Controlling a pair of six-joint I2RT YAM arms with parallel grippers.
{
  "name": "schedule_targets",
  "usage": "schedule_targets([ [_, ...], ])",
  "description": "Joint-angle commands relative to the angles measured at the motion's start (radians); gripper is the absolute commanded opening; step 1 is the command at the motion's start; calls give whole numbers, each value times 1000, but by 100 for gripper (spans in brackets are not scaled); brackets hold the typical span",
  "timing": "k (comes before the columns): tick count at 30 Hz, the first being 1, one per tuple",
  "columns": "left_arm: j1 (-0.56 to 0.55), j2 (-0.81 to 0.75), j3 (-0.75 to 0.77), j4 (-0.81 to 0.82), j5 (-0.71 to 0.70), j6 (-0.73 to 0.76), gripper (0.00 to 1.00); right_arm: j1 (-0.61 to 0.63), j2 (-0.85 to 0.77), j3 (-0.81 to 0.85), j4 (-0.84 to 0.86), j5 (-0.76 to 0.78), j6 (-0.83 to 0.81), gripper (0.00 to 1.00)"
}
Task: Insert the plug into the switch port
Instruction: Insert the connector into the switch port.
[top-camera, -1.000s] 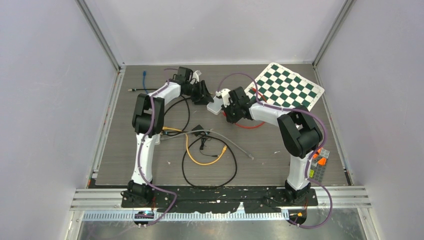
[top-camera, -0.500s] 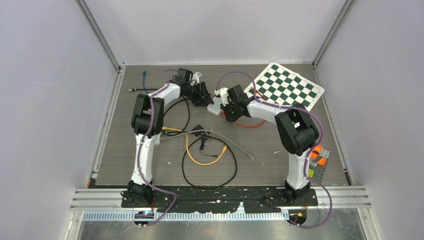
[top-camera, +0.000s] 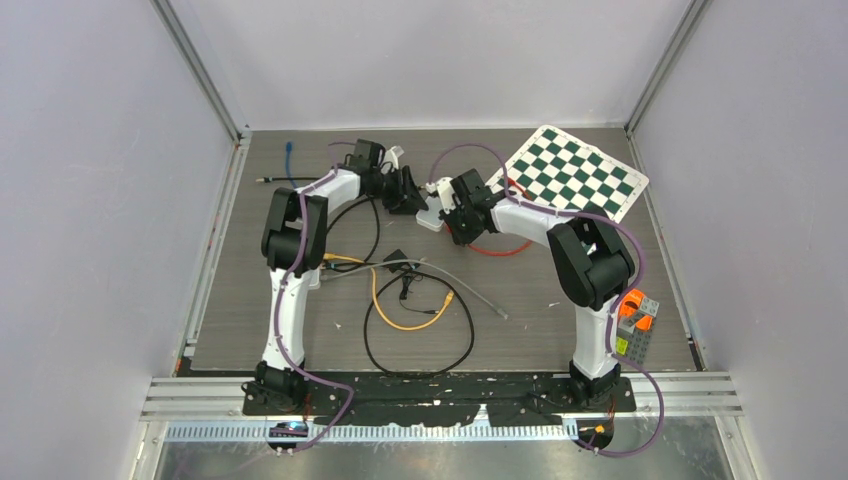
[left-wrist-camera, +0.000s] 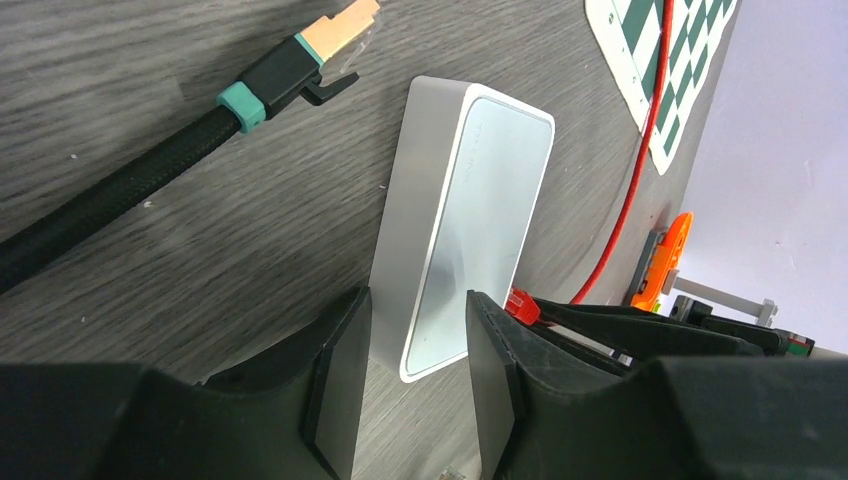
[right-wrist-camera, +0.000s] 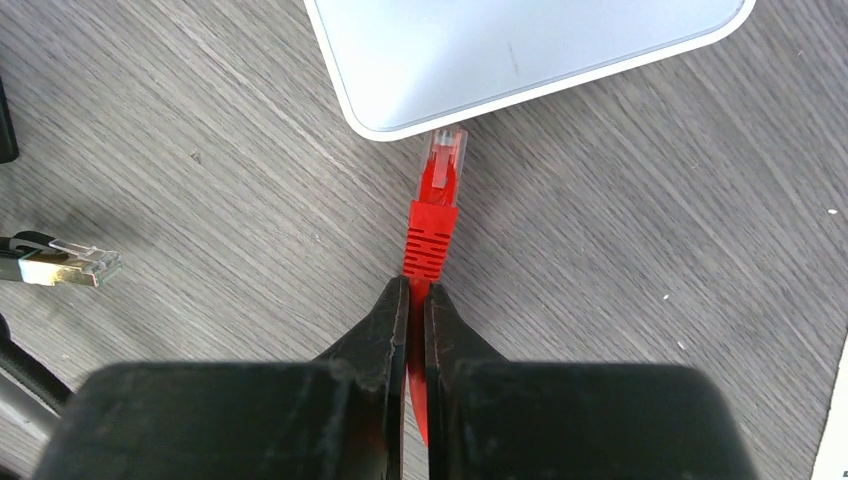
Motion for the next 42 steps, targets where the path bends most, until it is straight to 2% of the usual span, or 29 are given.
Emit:
schedule_targets([
  [1,-10,-41,-26,27,39,-11,42,7,2,17,80,-34,-49,5],
  [5,-11,-33,-26,29,68,-12,42,7,-9,-32,158,-70,-85,5],
  [15,-9,-36,-18,-35,121,46,42,5,-21,-69,210,-145,-127,5],
  [23,8,-46,10,-135,117,121,44,6,-61,-92,206,-223,-173,5],
  [28,14,-65,-1,-124,119,122,43,7,-50,-97,199,-251,-190,5],
  [38,13,-64,-2,-189,120,192,45,10,-49,-105,200,-252,-184,5],
  [42,12,-72,-31,-168,147,180,45,12,-41,-80,178,-203,-156,5],
])
